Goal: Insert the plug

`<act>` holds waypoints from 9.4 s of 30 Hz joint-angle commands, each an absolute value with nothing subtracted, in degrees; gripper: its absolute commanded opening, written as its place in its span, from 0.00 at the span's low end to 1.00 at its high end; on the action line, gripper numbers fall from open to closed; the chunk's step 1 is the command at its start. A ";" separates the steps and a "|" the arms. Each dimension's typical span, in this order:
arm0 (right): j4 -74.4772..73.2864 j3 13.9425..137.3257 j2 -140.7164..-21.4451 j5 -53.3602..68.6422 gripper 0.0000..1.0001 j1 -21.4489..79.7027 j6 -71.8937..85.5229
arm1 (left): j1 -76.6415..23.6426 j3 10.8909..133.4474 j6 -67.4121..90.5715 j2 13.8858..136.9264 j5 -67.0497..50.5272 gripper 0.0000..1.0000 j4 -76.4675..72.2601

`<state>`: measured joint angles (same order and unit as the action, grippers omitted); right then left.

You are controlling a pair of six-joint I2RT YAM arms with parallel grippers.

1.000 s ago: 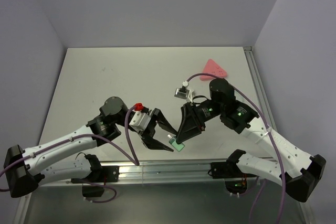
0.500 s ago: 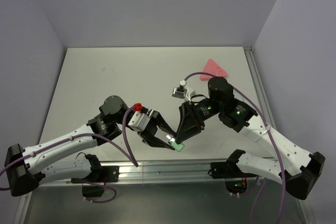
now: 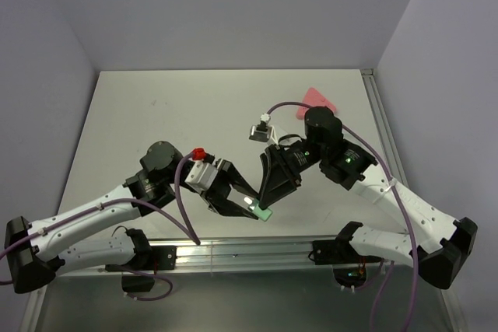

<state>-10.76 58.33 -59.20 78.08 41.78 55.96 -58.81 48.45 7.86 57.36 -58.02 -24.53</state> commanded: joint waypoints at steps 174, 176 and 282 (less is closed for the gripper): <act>-56.68 114.43 -111.26 -15.91 0.00 6.25 69.34 | -27.42 96.14 44.56 116.61 -28.74 0.80 -15.56; -55.73 113.82 -112.32 -14.69 0.00 5.63 69.26 | -27.60 99.40 44.56 118.55 -29.79 0.80 -15.73; -37.88 102.03 -112.84 6.94 0.00 -1.05 37.09 | -34.37 117.41 65.65 147.74 -18.98 0.73 -23.91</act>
